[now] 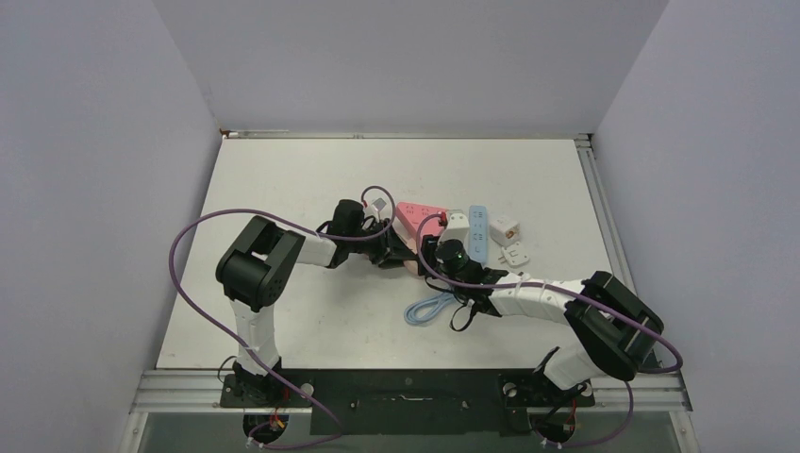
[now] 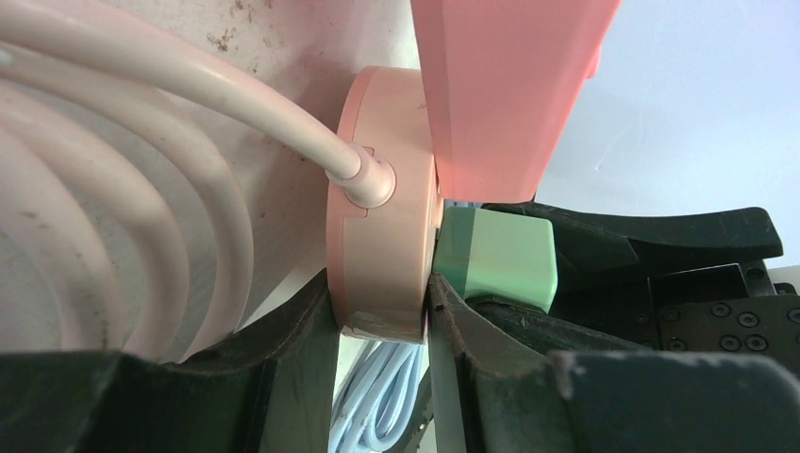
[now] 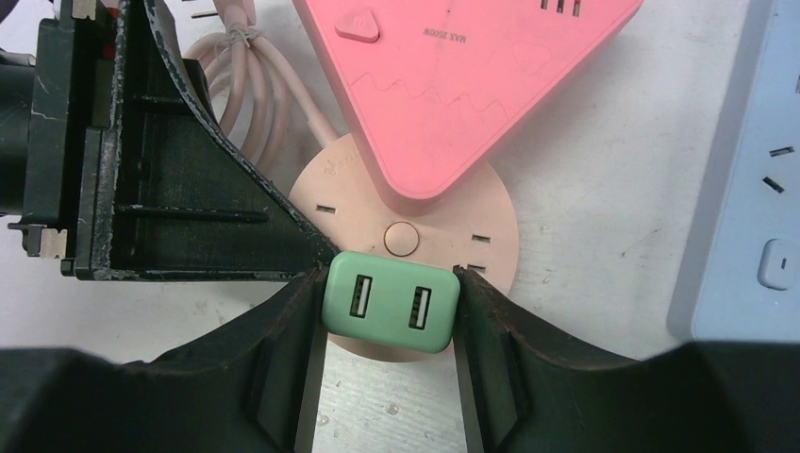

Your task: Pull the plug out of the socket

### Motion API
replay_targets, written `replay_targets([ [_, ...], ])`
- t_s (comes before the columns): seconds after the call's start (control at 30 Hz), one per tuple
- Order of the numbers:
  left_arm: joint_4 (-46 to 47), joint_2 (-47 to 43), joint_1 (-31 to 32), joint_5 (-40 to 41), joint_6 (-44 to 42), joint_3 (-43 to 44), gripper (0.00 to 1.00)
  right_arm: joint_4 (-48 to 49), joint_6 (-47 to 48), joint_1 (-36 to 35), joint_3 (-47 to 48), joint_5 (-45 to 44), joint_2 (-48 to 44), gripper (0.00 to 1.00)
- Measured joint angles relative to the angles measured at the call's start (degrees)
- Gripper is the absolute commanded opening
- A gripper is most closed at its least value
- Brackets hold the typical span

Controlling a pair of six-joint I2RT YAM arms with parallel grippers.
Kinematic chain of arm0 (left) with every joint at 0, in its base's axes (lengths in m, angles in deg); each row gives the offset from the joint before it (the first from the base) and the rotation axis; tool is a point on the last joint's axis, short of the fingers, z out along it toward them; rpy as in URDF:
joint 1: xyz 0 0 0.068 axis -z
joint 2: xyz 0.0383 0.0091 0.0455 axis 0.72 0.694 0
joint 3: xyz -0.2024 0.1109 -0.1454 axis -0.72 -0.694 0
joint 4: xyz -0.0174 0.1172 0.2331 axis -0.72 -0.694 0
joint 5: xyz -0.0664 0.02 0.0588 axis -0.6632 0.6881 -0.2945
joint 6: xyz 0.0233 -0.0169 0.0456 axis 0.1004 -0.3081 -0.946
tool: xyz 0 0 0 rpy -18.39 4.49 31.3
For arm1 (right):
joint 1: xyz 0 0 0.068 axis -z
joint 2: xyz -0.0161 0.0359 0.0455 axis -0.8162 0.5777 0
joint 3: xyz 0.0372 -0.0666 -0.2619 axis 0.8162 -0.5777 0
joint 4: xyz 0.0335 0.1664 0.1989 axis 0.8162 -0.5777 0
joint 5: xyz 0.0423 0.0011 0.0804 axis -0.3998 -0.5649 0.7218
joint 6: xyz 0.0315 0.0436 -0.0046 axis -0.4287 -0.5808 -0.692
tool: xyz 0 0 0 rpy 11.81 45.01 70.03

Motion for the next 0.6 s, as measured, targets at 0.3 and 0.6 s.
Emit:
replay_targets([
  [0.3,-0.68,-0.04,0.04,-0.15,-1.25,0.09,0.0,-1.14,-0.52,-0.81,0.33,-1.9,0.0,0.05],
  [0.6,-1.92,-0.68,0.15,1.79,-2.36,1.55,0.0,3.58,-5.14,8.81,-1.88,13.16,-0.46,0.05],
])
